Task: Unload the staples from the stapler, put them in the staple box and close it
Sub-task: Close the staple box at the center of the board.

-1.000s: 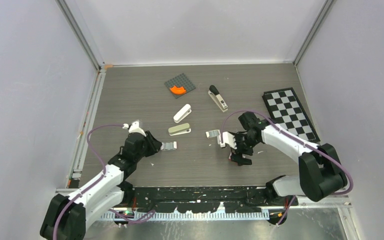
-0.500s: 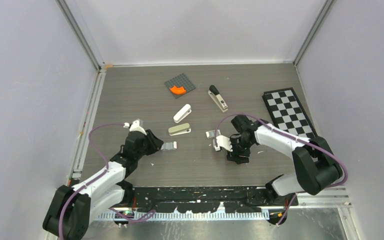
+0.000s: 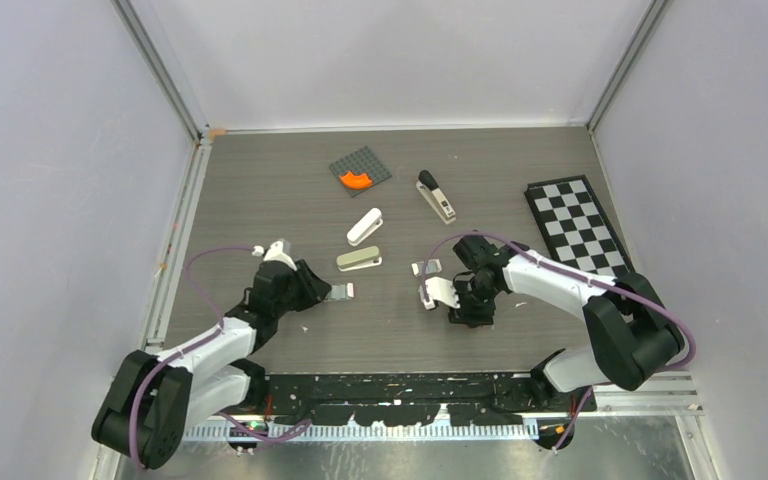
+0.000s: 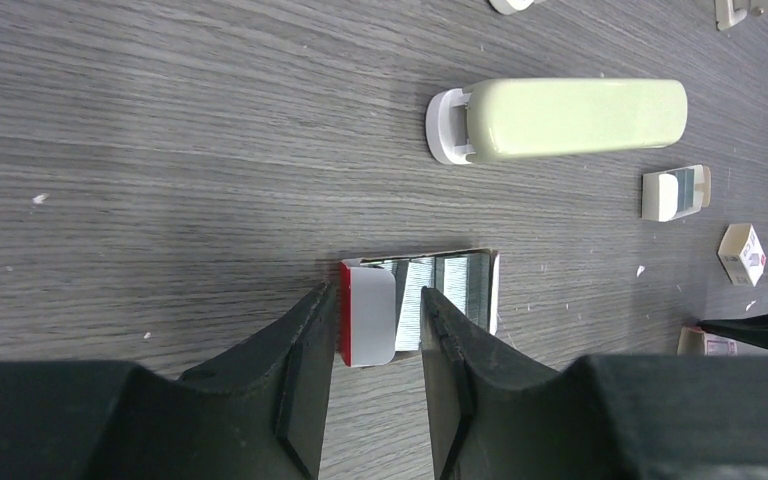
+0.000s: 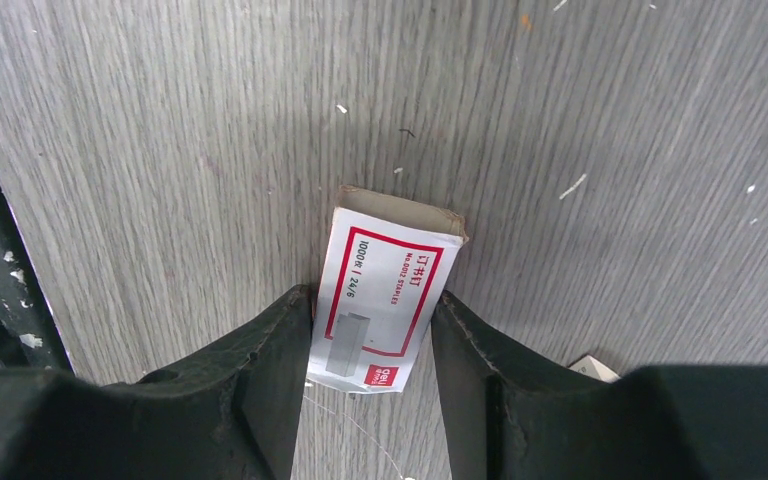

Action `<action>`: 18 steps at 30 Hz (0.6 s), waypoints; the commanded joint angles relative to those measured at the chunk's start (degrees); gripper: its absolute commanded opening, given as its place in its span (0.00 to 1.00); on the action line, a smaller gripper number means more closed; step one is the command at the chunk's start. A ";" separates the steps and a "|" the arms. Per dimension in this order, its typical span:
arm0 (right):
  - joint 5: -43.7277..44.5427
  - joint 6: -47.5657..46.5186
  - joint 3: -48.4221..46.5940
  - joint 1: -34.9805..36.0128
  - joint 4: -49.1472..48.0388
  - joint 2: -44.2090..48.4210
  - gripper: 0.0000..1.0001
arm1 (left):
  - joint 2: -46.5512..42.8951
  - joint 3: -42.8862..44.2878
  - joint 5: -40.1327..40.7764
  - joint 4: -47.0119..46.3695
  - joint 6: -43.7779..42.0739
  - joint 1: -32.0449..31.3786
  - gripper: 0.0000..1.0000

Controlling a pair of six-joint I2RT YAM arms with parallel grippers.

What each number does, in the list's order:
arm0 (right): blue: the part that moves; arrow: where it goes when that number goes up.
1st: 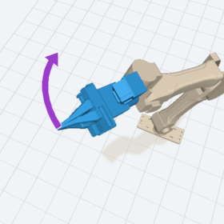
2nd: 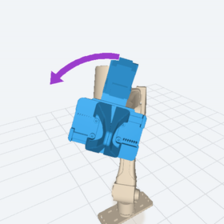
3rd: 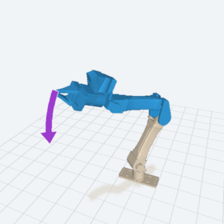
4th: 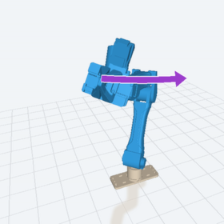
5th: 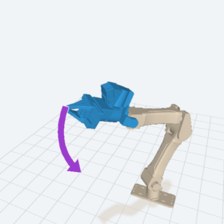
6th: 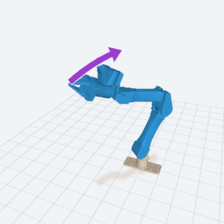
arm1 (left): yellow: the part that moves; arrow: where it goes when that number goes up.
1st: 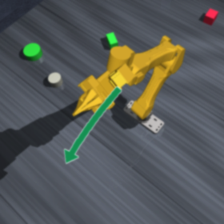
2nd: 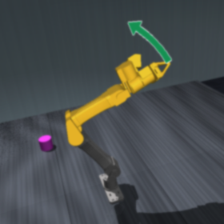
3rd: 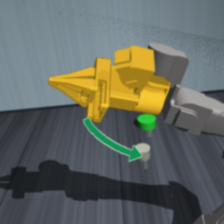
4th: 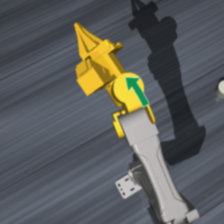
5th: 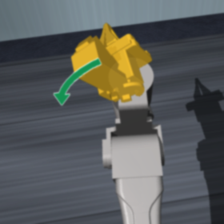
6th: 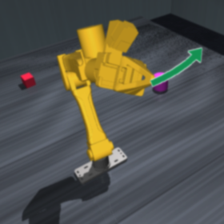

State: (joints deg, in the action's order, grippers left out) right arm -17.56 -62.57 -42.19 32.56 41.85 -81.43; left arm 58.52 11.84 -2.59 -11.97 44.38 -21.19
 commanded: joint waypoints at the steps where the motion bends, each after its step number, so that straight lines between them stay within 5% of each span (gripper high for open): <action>1: -0.18 0.32 -0.82 1.40 -0.68 -0.85 0.52 | 1.97 -0.23 -2.09 -5.33 -0.74 0.53 0.38; 18: -1.33 1.84 -1.70 1.77 -0.45 -0.66 0.53 | 8.27 1.08 -6.56 -7.54 -0.81 0.89 0.27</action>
State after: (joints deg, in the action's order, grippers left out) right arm -17.41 -61.91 -42.52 34.02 41.78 -81.80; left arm 66.17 11.88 -6.76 -19.55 44.53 -20.56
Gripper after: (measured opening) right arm 0.530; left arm 0.281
